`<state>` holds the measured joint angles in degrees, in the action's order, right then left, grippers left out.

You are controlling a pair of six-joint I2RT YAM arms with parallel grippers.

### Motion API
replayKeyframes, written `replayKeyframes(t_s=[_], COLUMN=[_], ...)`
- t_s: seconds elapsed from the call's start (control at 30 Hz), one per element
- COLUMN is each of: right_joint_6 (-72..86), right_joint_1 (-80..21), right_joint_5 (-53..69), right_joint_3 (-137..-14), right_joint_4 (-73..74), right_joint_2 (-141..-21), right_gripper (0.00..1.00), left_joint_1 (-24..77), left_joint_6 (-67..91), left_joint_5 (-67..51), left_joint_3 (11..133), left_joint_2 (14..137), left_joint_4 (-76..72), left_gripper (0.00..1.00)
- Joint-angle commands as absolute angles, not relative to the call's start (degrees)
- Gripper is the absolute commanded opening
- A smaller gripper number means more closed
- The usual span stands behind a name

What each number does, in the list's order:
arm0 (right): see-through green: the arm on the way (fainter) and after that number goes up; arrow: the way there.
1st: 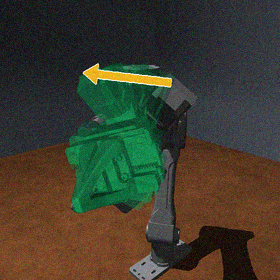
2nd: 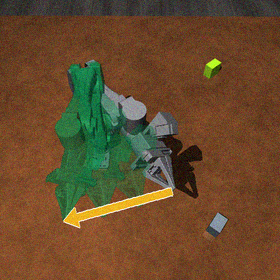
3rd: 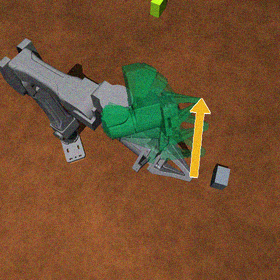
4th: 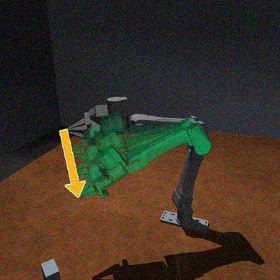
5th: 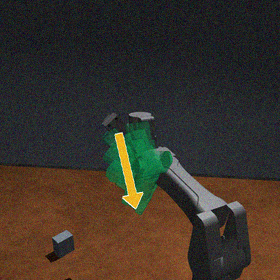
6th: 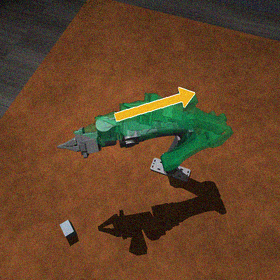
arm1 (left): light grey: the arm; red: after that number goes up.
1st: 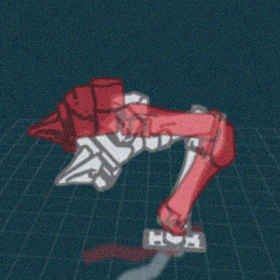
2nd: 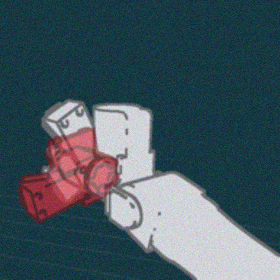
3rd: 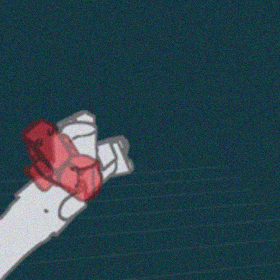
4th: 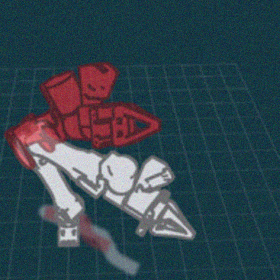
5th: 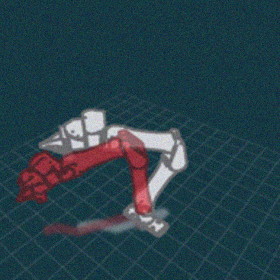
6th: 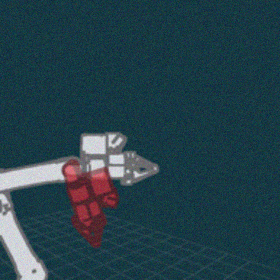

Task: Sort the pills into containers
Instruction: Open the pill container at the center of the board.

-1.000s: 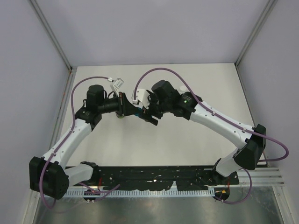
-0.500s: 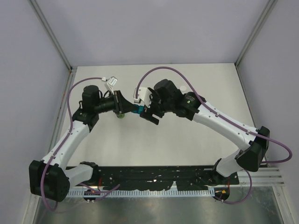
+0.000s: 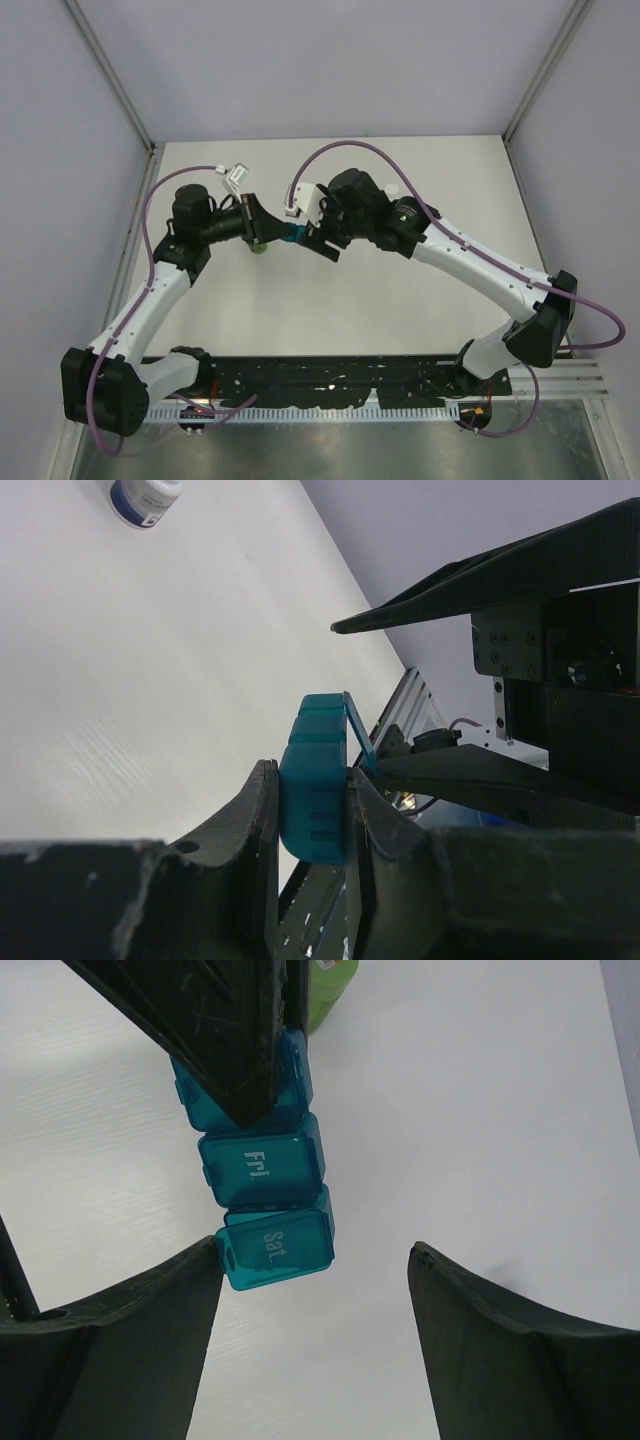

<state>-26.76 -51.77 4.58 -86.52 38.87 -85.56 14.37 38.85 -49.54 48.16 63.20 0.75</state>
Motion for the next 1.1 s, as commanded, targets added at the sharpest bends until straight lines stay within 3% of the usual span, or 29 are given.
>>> replayKeyframes(t_s=[0.0, 1.07], right_joint_6=[-26.3, -29.2], right_joint_1=[-52.1, -50.3], right_joint_5=[1.3, -4.3], right_joint_3=[-90.0, -89.1], right_joint_4=[35.7, 34.2], right_joint_2=[-85.3, -83.2], right_gripper=[0.77, 0.75], left_joint_1=[14.2, 14.5], left_joint_6=[38.3, 32.3], left_joint_5=[-52.5, -52.6], left_joint_3=[47.8, 46.1], left_joint_2=[61.5, 60.1], left_joint_4=[-1.6, 1.5], left_gripper=[0.00, 0.00])
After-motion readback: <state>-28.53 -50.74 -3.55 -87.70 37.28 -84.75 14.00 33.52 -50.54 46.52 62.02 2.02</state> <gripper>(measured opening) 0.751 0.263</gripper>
